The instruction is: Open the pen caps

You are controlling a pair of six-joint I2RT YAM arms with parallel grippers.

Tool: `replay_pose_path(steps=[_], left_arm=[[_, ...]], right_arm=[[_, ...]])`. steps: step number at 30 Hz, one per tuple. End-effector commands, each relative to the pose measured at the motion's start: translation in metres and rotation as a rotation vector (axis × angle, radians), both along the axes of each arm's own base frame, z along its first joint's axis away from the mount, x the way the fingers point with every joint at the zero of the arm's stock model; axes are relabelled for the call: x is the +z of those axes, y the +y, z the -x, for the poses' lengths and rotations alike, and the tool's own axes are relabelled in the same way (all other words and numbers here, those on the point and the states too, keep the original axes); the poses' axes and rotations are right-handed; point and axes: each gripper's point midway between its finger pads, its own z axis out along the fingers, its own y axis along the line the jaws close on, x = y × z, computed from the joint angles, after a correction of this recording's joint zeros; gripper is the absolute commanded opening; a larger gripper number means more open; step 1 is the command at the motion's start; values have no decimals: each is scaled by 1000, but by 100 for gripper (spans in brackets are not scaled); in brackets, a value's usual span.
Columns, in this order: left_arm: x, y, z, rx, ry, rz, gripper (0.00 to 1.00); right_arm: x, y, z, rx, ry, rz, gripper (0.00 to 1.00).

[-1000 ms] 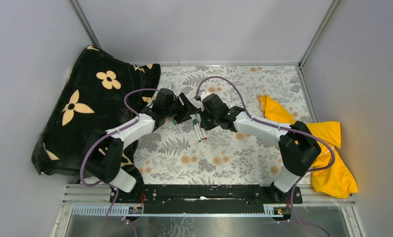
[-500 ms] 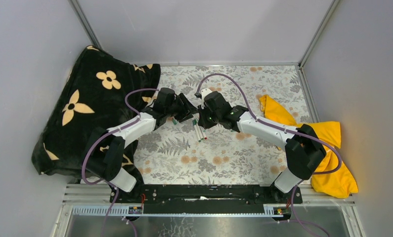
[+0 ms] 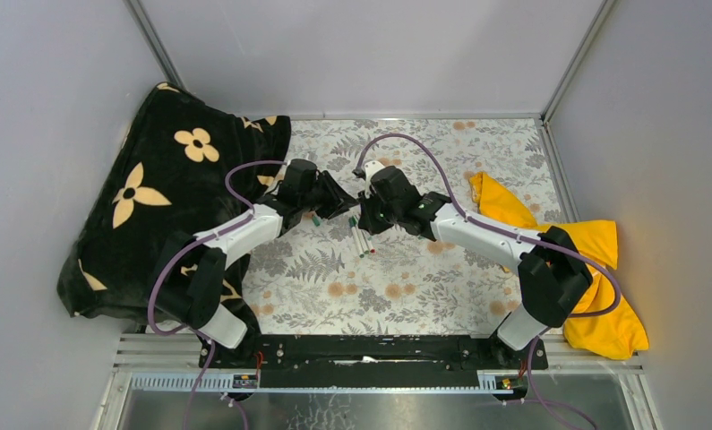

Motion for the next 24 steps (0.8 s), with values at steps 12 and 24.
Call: replay_pose_path(steps=[12,24], left_arm=[[28,2,-8,10,-109,-4,0],[32,4,-5,6,-131,-5,0]], right_arm=[[25,4,4,5,-40,-59,0],[40,16,-3,22,-65,-108,29]])
